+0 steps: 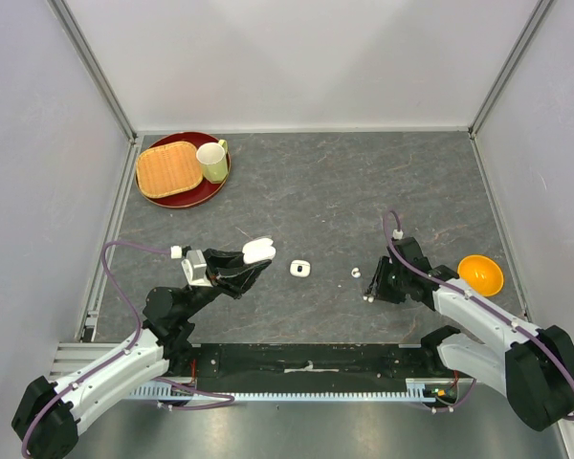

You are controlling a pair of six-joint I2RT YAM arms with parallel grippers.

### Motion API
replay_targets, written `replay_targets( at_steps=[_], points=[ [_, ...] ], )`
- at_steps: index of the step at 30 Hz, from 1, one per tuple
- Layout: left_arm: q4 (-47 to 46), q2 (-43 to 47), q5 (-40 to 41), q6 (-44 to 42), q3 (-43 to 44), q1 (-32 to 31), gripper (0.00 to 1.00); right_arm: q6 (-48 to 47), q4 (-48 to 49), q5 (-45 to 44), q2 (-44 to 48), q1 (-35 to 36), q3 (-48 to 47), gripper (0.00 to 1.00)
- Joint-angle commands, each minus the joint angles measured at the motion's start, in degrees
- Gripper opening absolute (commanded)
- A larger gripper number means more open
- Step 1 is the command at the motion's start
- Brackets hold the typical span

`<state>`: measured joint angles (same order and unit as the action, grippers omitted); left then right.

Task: Insert the wireless bluetooth earbuds into the charging case
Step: Adjust the earbud at the center of the board.

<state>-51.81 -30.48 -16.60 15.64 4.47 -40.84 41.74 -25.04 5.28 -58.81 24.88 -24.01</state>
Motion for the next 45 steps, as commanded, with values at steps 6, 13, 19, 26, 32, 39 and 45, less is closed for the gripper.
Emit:
replay_targets(
  at_steps=[6,13,19,26,32,39,45],
  points=[
    [-1.6,-0.4,0.4,1.8,0.0,0.2,0.02,-0.9,2.4,1.0,0.8,-0.1,1.1,0.34],
    [-1.7,-0.7,0.4,1.9,0.0,0.1,0.02,-0.9,3.7,2.0,1.7,-0.1,1.9,0.28],
    [-1.6,-0.5,0.7,2.0,-0.2,0.2,0.02,0.2,3.7,3.0,2.9,-0.1,3.0,0.26],
    [-1.4,-0.5,0.9,2.1,-0.2,0.1,0.02,2.9,4.6,5.1,4.9,-0.2,4.6,0.23],
    [-1.6,-1.2,0.9,2.2,0.0,0.1,0.02,5.8,4.2,5.6,7.4,-0.1,4.8,0.33],
    [-1.5,-0.9,0.9,2.5,-0.1,0.2,0.02,5.9,2.3,4.8,6.8,-0.2,2.9,0.36],
    [-1.0,-0.3,1.3,2.5,-0.3,0.2,0.02,8.3,2.4,6.3,6.3,-0.2,3.3,0.32]
  ],
)
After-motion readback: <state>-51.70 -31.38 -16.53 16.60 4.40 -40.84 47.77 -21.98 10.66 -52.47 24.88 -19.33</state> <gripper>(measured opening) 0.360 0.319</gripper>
